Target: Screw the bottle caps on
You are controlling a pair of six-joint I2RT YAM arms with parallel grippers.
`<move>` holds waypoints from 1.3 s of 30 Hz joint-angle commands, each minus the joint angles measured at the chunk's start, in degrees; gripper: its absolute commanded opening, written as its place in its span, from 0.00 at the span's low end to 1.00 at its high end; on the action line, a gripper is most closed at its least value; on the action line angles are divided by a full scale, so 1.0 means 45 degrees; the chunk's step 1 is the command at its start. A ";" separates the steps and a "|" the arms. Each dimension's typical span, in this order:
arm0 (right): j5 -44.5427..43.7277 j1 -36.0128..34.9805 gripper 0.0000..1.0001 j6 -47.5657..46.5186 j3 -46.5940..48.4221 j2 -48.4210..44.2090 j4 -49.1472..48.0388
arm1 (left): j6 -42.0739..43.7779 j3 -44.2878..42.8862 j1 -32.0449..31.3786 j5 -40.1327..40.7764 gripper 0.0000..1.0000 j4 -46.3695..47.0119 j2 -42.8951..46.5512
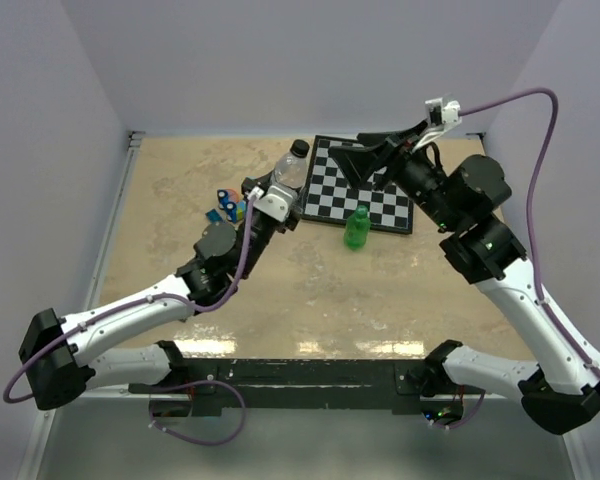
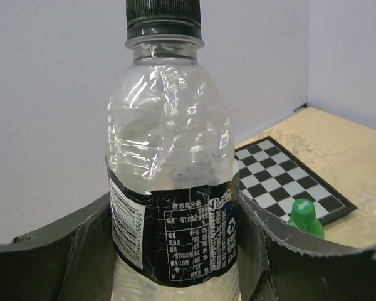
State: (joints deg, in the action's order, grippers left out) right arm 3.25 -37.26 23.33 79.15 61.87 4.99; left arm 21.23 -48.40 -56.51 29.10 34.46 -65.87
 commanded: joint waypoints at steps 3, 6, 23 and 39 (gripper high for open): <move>0.5850 0.1419 0.85 -0.0442 -0.0927 -0.0233 -0.3563 | -0.4499 -0.0006 0.2612 -0.8055 0.00 -0.2034 0.0944; 0.7963 0.2495 0.83 0.1178 -0.1942 -0.0174 -0.5984 | -0.6218 0.0267 0.3922 -1.1146 0.00 -0.0827 0.1062; 1.1758 0.2947 0.80 0.3232 -0.2863 0.0842 -1.0953 | -0.9484 -0.0240 0.4882 -1.7834 0.00 0.2674 -0.0109; 1.2325 0.2810 0.66 0.3761 -0.2883 0.0978 -1.1540 | -1.0090 -0.0650 0.4785 -1.8420 0.00 0.3144 -0.0499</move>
State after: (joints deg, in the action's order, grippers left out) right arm 57.14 -24.29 39.03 64.27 66.30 -43.70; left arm -23.16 -48.66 -34.89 -52.27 45.39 -67.77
